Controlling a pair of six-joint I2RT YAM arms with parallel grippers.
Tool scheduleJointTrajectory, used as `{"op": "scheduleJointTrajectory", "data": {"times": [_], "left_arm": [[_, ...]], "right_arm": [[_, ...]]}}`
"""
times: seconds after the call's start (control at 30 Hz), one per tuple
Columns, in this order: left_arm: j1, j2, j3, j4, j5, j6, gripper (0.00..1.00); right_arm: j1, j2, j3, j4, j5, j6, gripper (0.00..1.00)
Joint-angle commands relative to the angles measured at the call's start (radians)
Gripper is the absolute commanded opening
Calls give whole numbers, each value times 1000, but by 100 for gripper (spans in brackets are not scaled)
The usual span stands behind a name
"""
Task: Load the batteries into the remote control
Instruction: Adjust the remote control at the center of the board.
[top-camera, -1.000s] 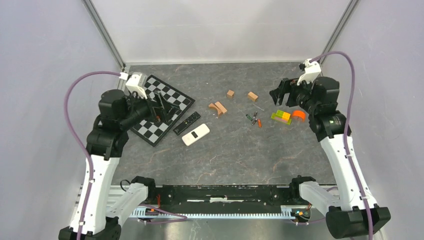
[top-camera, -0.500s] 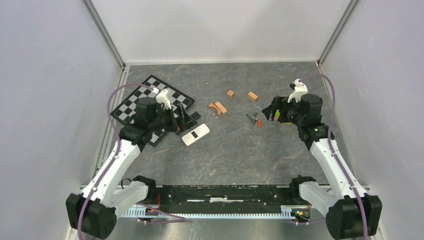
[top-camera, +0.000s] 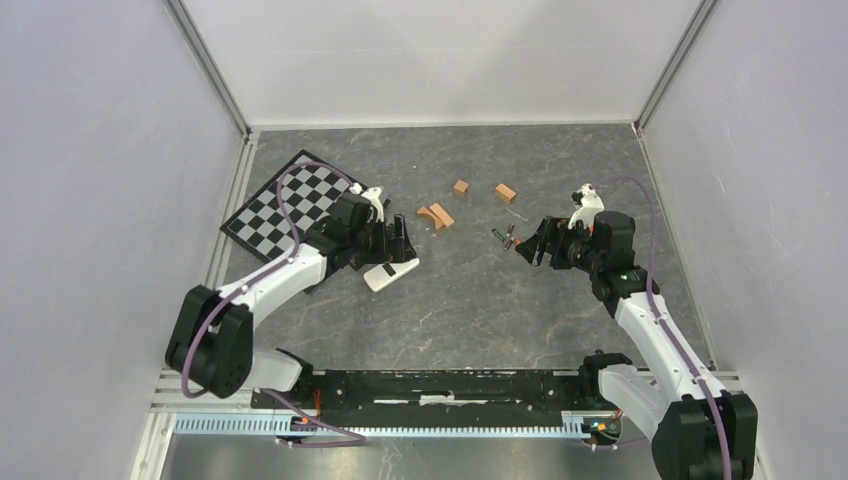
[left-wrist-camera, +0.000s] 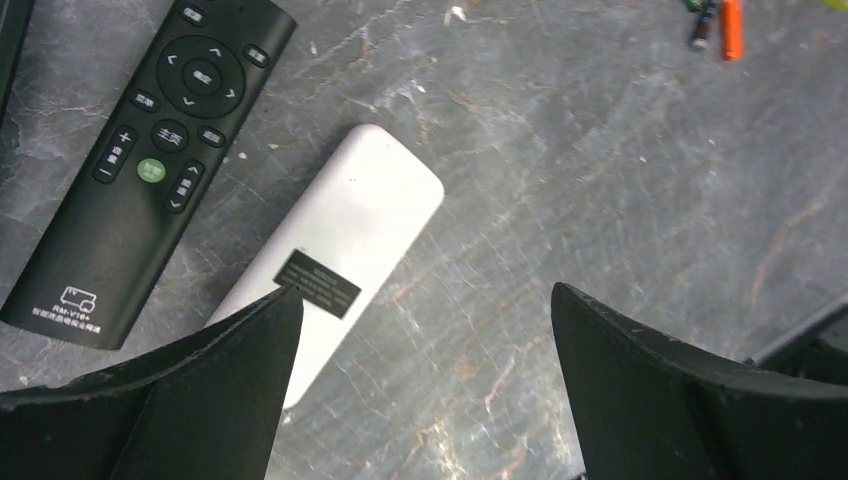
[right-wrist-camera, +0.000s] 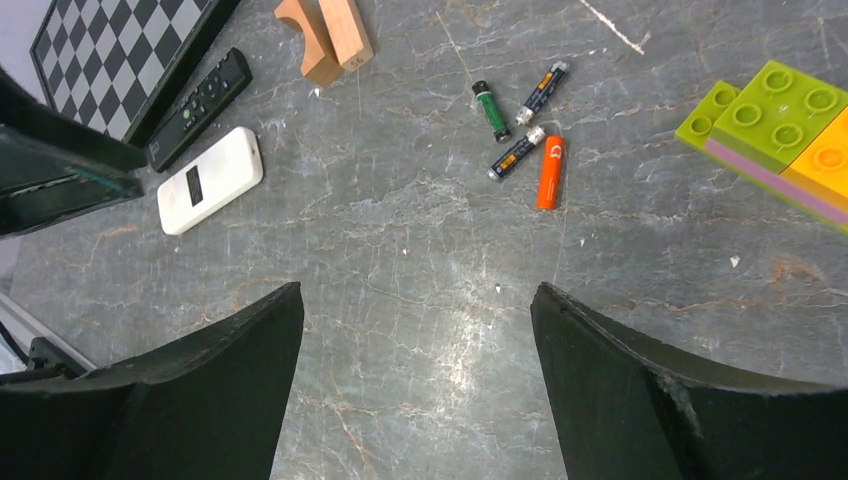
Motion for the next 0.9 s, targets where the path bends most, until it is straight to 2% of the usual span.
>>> {"op": "scheduleJointTrajectory", "data": {"times": [0.0,0.13,0.4,0.67,0.87], "left_arm": [[-11,77,31,123,-138,-51,100],[-11,159,42,164,-141,-45,99],[-11,218,-8,214,-133,-15,97],[-24,202,-78,228,-106,-76,93],[-61,181,-107,241,-1,-181,87]], "right_arm": [[-1,-5,-15,36,-32,4,88],[-1,1,-19,23,-31,-4,88],[-1,1,-33,23,-20,0,88],[-2,0,-41,10,-10,6,88],[8,21,-49,-33,40,-1,86]]}}
